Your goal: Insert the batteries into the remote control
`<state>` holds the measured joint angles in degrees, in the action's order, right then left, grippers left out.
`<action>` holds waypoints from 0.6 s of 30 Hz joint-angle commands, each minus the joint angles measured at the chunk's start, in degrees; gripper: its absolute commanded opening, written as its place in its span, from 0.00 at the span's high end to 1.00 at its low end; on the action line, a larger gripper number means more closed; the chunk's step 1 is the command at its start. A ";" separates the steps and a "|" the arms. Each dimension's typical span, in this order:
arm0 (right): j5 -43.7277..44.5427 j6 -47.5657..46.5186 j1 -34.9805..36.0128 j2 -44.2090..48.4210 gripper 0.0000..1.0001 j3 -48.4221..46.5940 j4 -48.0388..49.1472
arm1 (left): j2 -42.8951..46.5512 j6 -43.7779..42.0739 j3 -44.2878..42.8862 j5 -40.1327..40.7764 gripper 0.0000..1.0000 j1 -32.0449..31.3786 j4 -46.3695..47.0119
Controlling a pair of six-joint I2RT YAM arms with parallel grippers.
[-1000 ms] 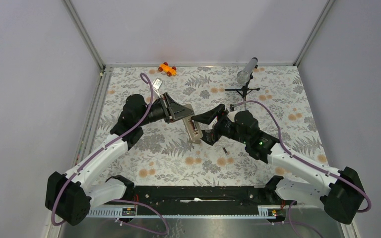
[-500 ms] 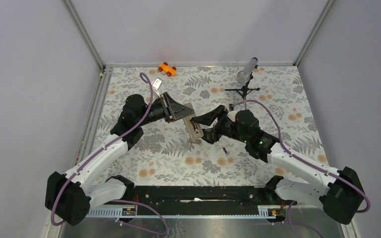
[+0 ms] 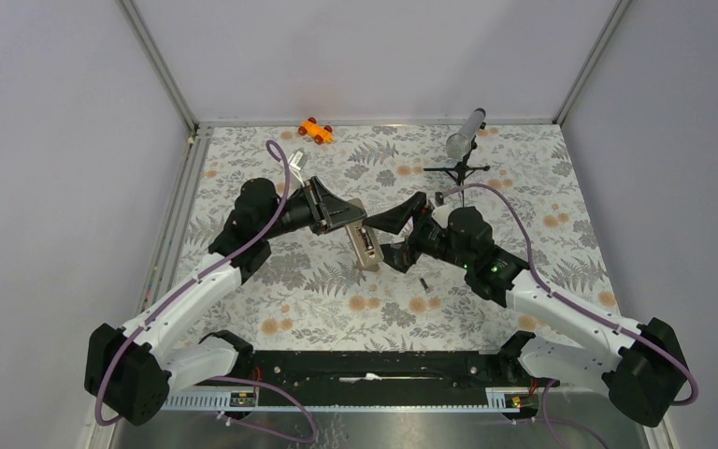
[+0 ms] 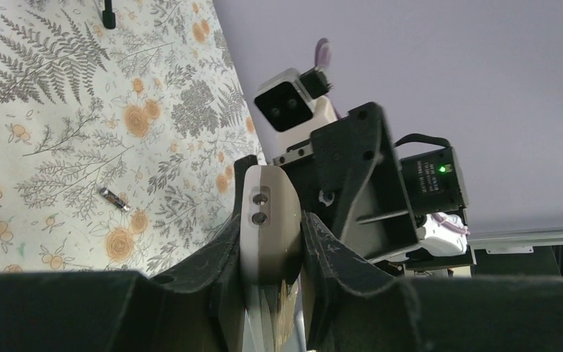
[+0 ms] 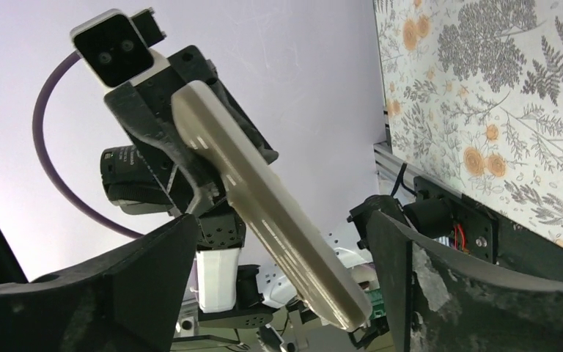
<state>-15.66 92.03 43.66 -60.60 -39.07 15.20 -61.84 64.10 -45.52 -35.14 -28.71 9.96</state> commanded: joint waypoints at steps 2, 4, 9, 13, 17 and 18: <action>0.81 -6.44 -1.38 3.11 0.02 -1.88 1.18 | 0.82 -2.29 -3.51 0.37 1.00 0.17 0.85; 0.74 -8.51 -1.76 3.79 0.02 -1.57 0.73 | 0.32 -2.66 -3.61 -0.42 1.00 0.65 1.47; 2.83 -20.31 -4.17 7.97 0.06 -1.21 -5.80 | -0.15 -6.63 -4.86 -2.31 1.00 5.31 -2.33; 13.00 -46.20 -4.70 8.58 0.26 -5.86 -26.38 | 1.61 -11.39 -6.07 -3.67 1.00 12.24 -8.25; 22.27 -62.98 -4.64 6.78 0.36 -4.81 -37.06 | 2.41 -15.46 -7.12 -4.06 1.00 15.09 -13.20; 23.13 -64.88 -4.64 6.18 0.35 -4.60 -38.78 | 2.41 -16.07 -7.28 -3.87 1.00 15.21 -14.02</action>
<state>-2.81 48.16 39.29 -52.66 -42.98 -8.75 -61.52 53.49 -49.28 -37.10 -14.35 -0.32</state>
